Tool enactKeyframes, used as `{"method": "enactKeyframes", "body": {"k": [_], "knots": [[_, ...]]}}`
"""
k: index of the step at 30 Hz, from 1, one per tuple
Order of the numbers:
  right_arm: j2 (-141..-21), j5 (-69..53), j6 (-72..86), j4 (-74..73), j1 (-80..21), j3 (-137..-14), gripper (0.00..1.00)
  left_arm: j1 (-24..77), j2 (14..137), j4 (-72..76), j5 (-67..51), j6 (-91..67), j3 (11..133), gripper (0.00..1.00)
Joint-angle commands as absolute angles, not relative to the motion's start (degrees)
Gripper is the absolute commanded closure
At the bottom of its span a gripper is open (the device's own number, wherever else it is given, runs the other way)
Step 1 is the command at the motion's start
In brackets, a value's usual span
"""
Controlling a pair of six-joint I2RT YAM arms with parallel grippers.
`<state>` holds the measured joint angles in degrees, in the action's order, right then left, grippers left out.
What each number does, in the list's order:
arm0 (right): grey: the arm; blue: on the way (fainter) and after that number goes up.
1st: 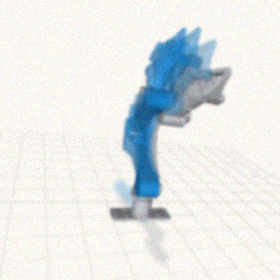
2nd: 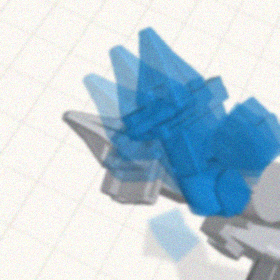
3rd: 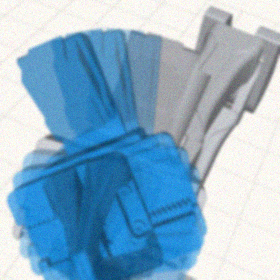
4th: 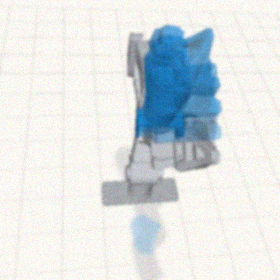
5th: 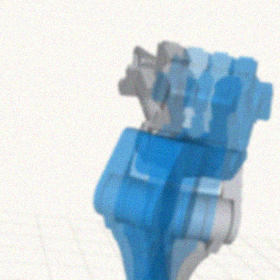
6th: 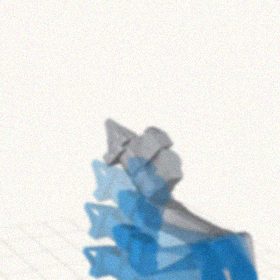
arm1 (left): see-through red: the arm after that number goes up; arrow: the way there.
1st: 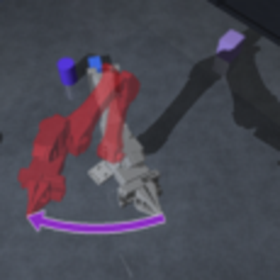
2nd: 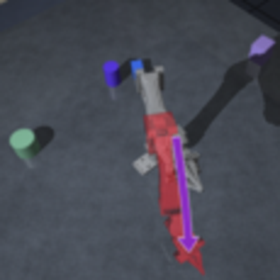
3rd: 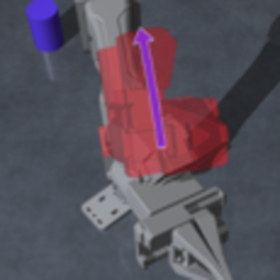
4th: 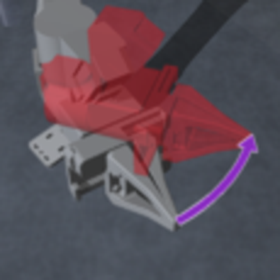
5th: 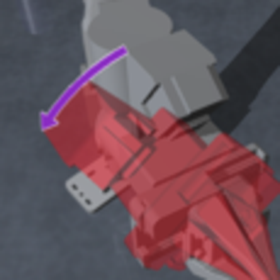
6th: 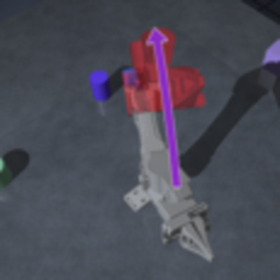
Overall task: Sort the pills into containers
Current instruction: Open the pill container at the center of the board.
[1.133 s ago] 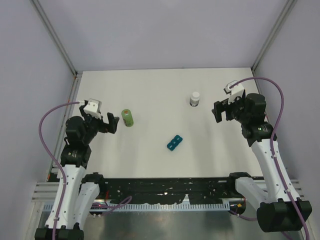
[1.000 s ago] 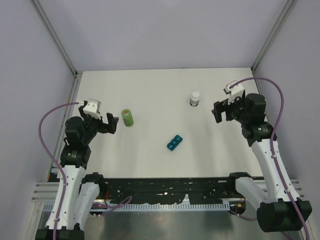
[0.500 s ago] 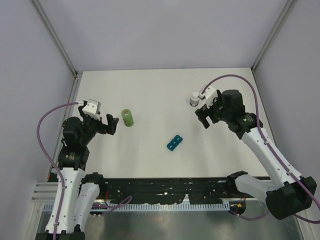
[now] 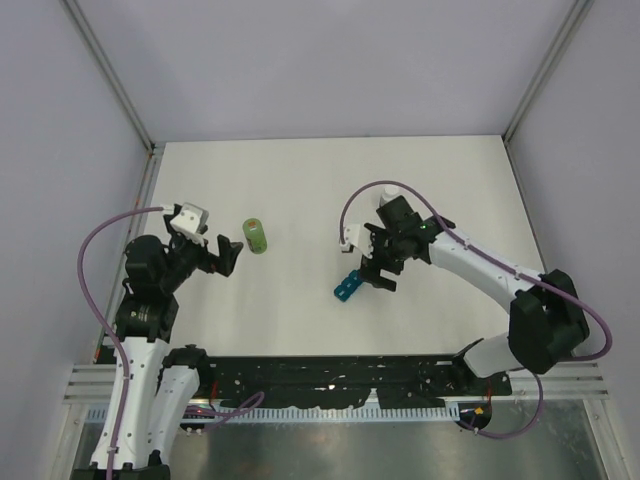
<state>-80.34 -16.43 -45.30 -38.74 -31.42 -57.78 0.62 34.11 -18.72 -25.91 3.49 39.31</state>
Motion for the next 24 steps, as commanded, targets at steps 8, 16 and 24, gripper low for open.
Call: {"method": "enactKeyframes", "body": {"k": [8, 16, 24], "knots": [[-91.7, -16.7, -54.5, -38.2, -36.8, -62.8, 0.04, 0.3, 34.7, -18.6, -28.0, 4.5, 40.6, 0.01], [-98.1, -15.6, -57.6, -36.5, -39.5, -64.8, 0.04, 0.3, 35.7, -18.9, -28.2, 4.7, 40.7, 0.01], [-101.6, -14.9, -61.4, -37.9, -40.5, -67.8, 0.01, 0.3, 36.8, -19.1, -28.3, 5.1, 41.0, 0.01]]}}
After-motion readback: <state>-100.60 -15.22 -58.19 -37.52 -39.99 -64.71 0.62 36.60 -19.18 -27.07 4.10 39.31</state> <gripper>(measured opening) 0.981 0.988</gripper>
